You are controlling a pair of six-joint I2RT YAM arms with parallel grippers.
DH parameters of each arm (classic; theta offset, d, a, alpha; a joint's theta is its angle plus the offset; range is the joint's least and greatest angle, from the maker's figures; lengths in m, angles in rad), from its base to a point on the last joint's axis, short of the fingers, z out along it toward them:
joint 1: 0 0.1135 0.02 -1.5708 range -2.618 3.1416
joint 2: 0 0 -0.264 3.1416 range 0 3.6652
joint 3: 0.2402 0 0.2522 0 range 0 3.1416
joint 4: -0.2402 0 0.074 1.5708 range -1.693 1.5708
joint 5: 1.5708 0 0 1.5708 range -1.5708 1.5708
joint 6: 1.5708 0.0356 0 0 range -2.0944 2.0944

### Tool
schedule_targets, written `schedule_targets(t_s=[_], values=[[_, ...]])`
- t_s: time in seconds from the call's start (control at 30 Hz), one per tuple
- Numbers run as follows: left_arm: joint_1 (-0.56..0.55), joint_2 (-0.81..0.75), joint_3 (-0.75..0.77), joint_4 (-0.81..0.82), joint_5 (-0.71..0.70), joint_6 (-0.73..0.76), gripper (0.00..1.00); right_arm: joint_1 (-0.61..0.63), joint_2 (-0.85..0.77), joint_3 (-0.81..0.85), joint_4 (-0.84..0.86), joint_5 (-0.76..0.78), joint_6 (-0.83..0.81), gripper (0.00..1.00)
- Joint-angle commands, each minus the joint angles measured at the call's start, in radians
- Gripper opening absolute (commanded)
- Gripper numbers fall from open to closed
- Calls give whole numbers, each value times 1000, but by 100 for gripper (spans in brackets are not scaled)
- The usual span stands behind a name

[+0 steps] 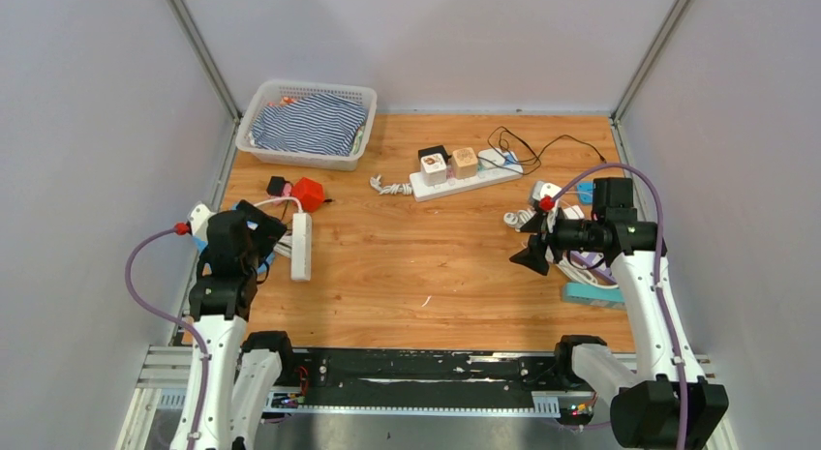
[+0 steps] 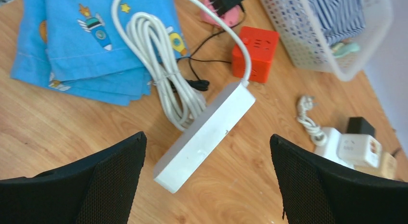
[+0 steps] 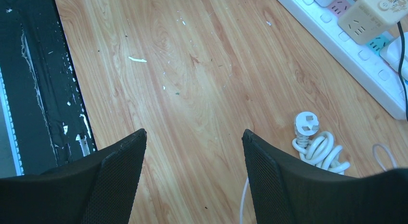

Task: Pull the plug off the socket
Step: Place the socket at the center of the board.

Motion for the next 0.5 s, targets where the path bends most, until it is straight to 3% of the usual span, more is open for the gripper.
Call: schedule_targets(t_s=[0.0, 0.27, 0.47], values=[[4, -64, 35, -23, 141, 16, 100, -32, -12, -25, 3, -29, 15, 75], [4, -115, 78, 10, 358, 83, 100, -41, -12, -26, 5, -20, 12, 75], [4, -169, -3, 217, 608, 112, 100, -43, -20, -28, 5, -9, 8, 75]])
